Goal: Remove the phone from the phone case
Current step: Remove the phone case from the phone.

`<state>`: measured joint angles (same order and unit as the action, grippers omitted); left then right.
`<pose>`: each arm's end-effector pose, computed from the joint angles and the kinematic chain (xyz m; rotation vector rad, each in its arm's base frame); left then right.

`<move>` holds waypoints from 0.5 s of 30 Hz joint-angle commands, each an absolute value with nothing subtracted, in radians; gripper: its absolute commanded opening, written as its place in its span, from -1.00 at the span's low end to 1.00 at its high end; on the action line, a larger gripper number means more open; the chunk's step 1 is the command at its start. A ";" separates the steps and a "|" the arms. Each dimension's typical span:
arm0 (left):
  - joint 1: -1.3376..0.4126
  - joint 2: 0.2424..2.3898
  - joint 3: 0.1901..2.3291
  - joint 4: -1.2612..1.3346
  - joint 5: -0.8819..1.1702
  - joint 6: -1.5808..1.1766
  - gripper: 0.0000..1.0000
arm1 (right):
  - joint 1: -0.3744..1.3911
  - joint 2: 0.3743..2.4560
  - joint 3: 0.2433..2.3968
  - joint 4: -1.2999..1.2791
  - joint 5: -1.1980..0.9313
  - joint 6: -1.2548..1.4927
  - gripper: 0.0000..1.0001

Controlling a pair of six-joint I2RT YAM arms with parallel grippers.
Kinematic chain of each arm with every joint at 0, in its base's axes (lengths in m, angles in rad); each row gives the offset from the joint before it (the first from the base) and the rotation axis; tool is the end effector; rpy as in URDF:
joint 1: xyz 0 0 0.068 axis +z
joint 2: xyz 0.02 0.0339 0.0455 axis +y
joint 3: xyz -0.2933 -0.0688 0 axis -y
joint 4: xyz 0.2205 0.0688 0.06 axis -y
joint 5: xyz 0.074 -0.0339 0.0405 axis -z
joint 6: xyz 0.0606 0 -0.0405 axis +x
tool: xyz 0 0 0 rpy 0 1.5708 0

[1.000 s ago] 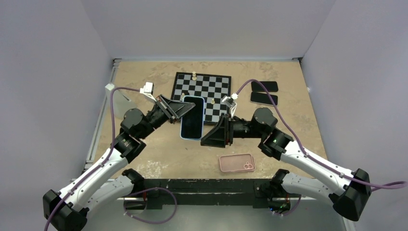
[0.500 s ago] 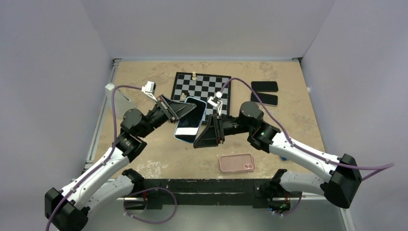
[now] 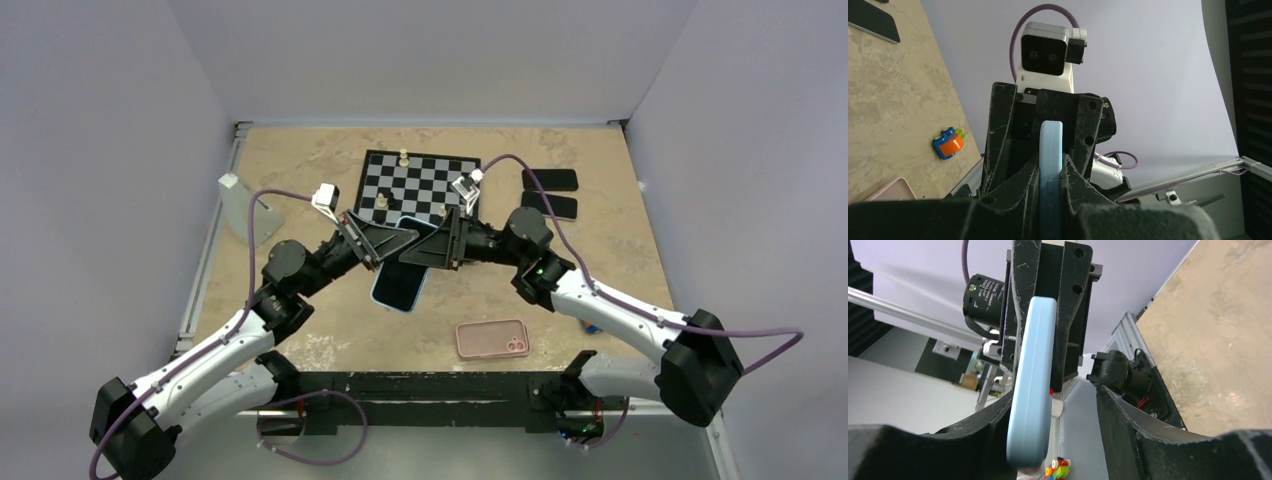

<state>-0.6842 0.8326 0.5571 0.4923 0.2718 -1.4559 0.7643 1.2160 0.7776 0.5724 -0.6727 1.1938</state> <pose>0.1295 -0.1266 0.3567 -0.3610 1.6350 -1.9100 0.1641 0.2096 0.3655 -0.3059 1.8291 1.9705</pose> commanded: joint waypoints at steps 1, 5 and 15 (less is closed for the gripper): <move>-0.661 0.775 0.582 0.574 0.231 -1.466 -1.00 | 0.744 1.069 0.726 0.522 -0.569 1.109 0.18; -0.625 0.770 0.649 0.478 0.198 -1.370 -1.00 | 0.743 0.865 0.695 0.216 -0.496 0.973 0.31; -0.621 0.914 0.724 0.563 0.223 -1.387 -1.00 | 0.793 0.887 0.729 0.344 -0.670 1.053 0.20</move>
<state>-0.6250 0.8875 0.6571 0.4595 0.2279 -1.3766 0.7868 0.8612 0.7231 0.3130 -0.6220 1.0470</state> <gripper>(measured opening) 0.181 0.609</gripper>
